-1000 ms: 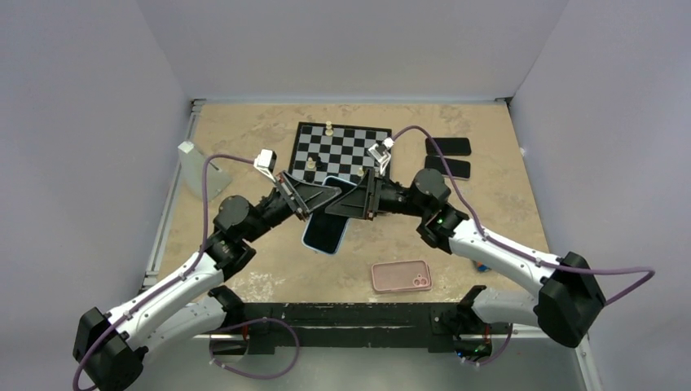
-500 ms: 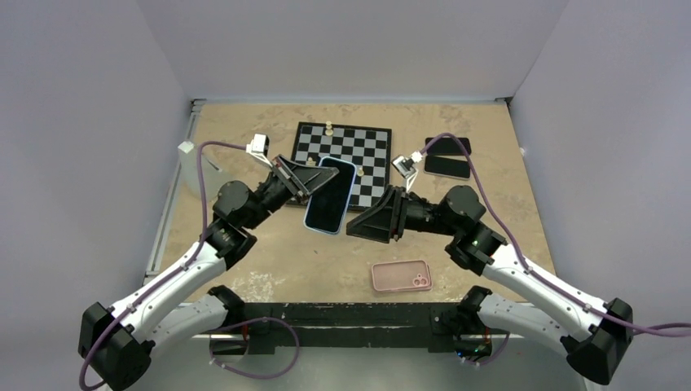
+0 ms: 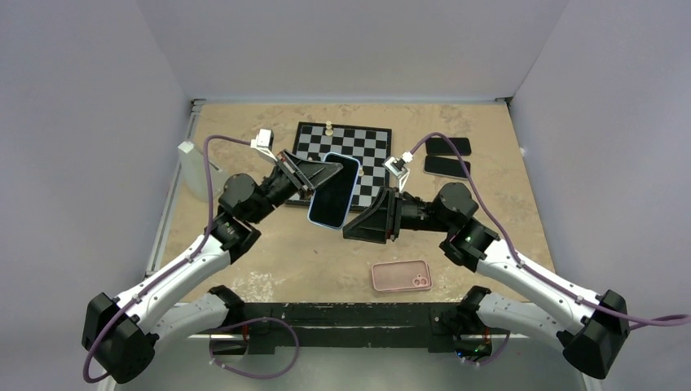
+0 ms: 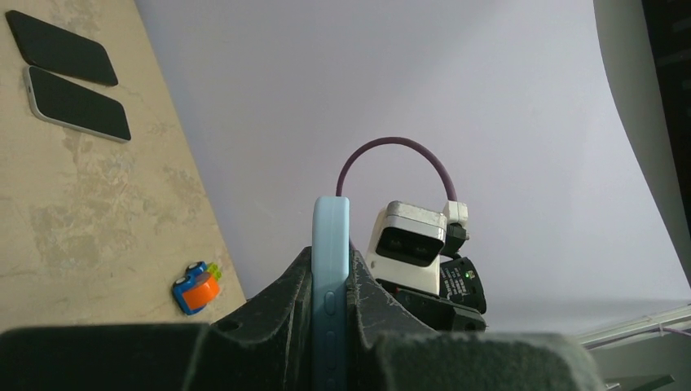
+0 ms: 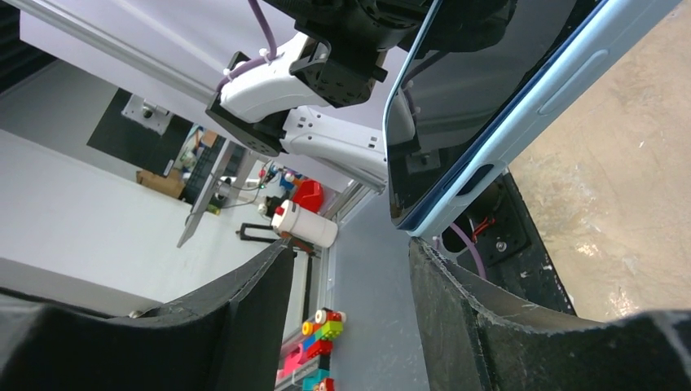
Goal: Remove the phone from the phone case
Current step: Remove the phone case from the phone.
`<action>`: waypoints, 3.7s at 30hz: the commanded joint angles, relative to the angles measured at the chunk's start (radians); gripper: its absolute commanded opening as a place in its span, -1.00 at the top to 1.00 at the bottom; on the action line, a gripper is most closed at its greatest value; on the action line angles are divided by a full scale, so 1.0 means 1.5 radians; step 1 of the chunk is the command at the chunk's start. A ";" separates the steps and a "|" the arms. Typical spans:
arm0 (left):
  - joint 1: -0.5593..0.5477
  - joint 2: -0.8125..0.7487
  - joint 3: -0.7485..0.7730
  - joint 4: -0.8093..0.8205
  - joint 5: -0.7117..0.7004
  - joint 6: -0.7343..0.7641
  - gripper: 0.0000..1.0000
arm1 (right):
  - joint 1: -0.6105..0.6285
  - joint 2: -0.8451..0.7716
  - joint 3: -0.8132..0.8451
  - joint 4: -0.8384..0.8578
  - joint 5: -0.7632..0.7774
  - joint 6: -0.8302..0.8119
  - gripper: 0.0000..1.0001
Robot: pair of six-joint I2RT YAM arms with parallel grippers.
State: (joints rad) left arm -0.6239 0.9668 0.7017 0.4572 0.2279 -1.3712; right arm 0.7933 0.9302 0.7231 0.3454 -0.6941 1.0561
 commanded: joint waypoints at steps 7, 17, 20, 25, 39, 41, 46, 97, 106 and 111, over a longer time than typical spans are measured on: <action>0.003 0.001 0.040 0.059 0.001 0.006 1.00 | 0.007 0.018 0.004 0.071 -0.027 0.015 -0.15; 0.002 0.012 0.035 0.097 0.023 -0.019 1.00 | 0.007 0.051 0.021 0.072 -0.030 0.005 -0.15; 0.001 0.006 0.029 0.108 0.027 -0.031 1.00 | 0.007 0.065 0.016 0.080 -0.030 0.007 -0.15; 0.001 -0.019 0.021 0.110 0.030 -0.049 1.00 | 0.007 0.077 0.000 0.094 -0.029 0.009 -0.15; -0.002 -0.008 -0.019 0.212 0.142 -0.155 1.00 | -0.030 0.124 0.032 0.106 -0.042 0.013 -0.15; -0.004 -0.018 -0.021 0.200 0.145 -0.150 1.00 | -0.040 0.126 0.041 0.094 -0.041 0.010 -0.15; -0.005 -0.028 -0.008 0.183 0.165 -0.139 1.00 | -0.052 0.126 0.061 0.030 -0.004 -0.016 -0.14; -0.115 -0.098 0.135 -0.365 0.061 0.404 -0.88 | -0.150 -0.008 0.013 0.062 0.060 0.063 1.00; -0.117 -0.048 0.163 -0.368 0.201 0.485 0.03 | -0.159 -0.012 0.021 0.066 0.022 0.091 1.00; -0.116 -0.037 0.177 -0.344 0.238 0.496 0.70 | -0.159 -0.023 0.024 0.042 0.015 0.083 1.00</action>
State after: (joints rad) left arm -0.7914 0.9112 0.9127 -0.1062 0.4625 -0.6857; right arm 0.5598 0.9211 0.7322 0.3721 -0.6750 1.1851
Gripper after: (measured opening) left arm 0.288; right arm 0.076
